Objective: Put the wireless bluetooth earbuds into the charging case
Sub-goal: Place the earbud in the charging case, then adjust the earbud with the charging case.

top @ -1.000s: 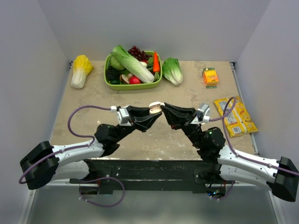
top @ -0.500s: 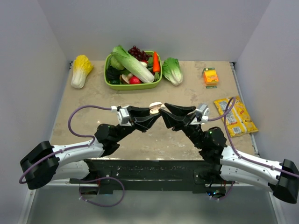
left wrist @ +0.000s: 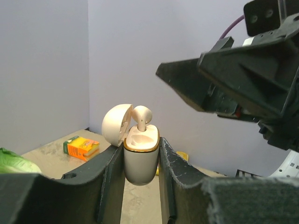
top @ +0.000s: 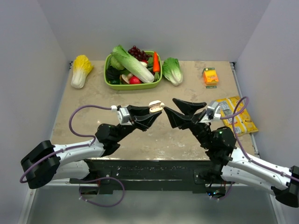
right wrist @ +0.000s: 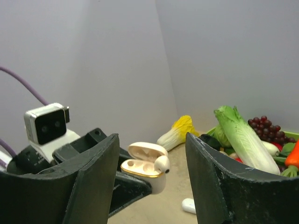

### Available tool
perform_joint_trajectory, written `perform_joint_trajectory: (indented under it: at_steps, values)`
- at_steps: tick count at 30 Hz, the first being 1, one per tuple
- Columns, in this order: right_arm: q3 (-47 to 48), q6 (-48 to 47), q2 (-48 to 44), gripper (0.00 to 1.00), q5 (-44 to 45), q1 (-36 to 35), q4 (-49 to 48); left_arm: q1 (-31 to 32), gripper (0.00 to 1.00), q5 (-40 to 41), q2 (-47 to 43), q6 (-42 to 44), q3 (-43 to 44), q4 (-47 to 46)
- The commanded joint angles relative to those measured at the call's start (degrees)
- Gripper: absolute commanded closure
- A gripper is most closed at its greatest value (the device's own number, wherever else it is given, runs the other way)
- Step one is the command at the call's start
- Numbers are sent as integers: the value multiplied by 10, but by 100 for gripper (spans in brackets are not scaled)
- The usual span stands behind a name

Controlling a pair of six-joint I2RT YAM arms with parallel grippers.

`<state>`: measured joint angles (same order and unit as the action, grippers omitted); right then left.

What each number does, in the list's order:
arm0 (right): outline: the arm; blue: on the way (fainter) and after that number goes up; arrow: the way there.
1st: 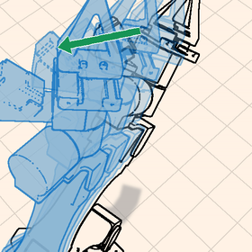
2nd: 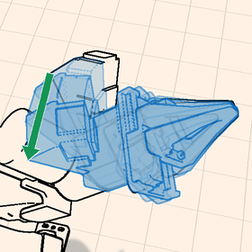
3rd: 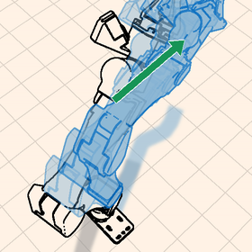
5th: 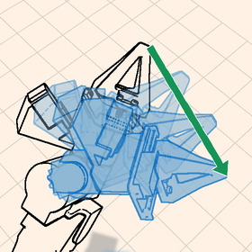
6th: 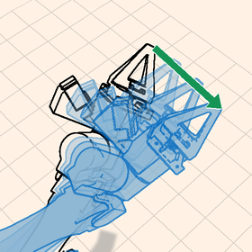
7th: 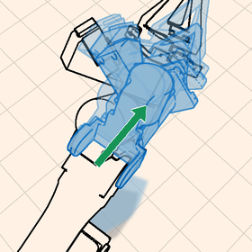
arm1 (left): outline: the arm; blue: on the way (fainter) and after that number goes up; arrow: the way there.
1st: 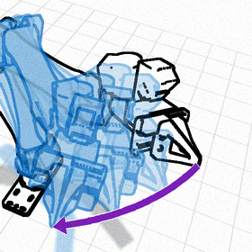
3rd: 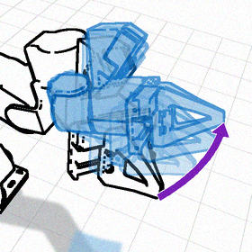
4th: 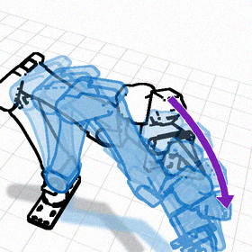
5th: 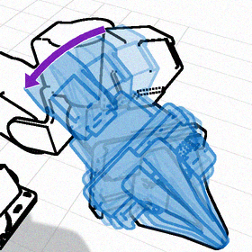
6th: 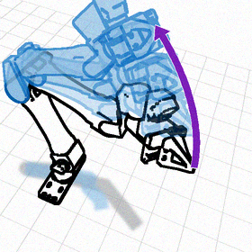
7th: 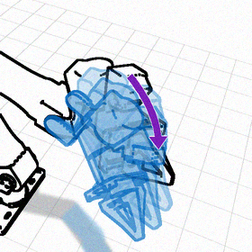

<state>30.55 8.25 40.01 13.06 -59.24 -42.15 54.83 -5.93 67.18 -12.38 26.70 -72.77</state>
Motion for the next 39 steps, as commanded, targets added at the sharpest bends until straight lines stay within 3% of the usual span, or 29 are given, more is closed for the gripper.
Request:
perform_joint_trajectory:
  at_steps: [1, 8, 13, 39]
  values:
    - [55, 14, -15, 38, 65, -2, 55, 1, 100, 12, 7, 13, 5, -285]
    - [142, 36, 21, 43, 180, -2, 225, 1, 100, 0, 0, 14, 1, -280]
    - [187, 41, 68, 43, 197, -2, 304, 1, 100, -7, -3, 24, -2, -278]
    - [219, 55, 81, 44, 192, -2, 391, 1, 100, 12, -8, 53, -12, -272]
